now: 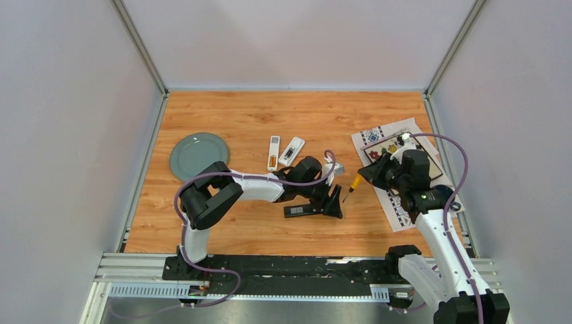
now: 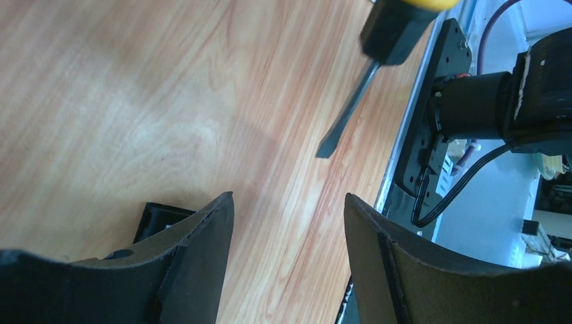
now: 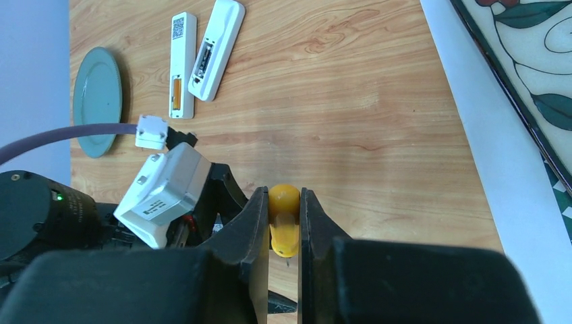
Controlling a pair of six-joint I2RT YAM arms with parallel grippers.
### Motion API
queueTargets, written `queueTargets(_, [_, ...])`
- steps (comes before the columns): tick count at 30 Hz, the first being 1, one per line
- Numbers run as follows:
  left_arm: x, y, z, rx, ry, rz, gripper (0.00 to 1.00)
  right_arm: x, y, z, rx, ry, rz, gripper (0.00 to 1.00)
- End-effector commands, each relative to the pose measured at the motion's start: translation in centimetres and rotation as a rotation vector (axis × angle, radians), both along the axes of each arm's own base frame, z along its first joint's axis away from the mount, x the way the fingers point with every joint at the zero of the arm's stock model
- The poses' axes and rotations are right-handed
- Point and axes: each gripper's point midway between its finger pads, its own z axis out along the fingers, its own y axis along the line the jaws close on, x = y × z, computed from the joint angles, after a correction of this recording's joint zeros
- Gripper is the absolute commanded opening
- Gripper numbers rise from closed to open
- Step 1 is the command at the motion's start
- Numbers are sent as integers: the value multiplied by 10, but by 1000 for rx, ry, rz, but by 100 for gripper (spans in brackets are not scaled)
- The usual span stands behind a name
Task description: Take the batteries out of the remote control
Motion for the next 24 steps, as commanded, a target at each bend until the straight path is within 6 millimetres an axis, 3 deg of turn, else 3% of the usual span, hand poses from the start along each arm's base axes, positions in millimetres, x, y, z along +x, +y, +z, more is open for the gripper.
queueTargets(1, [14,-13,52,-91,-114,8,68,8,-2,29,-7,-86,0,0])
queueTargets(2, [14,-9,57,-81,-125,12,69,8,-2,30,-6,-88,1,0])
queueTargets(3, [17,-6,76,-102,-173,10,69,9,-2,30,-6,-87,3,0])
queueTargets(5, [21,5,83,-54,-208,28,71,9,-1,30,-3,-89,8,0])
queueTargets(6, [23,12,96,-55,-258,25,72,9,-1,30,-4,-88,9,0])
queueTargets(9, [33,38,104,23,-346,48,75,10,2,29,6,-87,19,0])
queueTargets(13, [47,79,90,204,-466,82,78,12,7,27,35,-79,40,0])
queueTargets(20, [42,155,40,534,-527,43,77,17,14,21,64,-70,67,0])
queueTargets(24, [42,173,22,625,-541,31,76,18,19,12,85,-44,84,0])
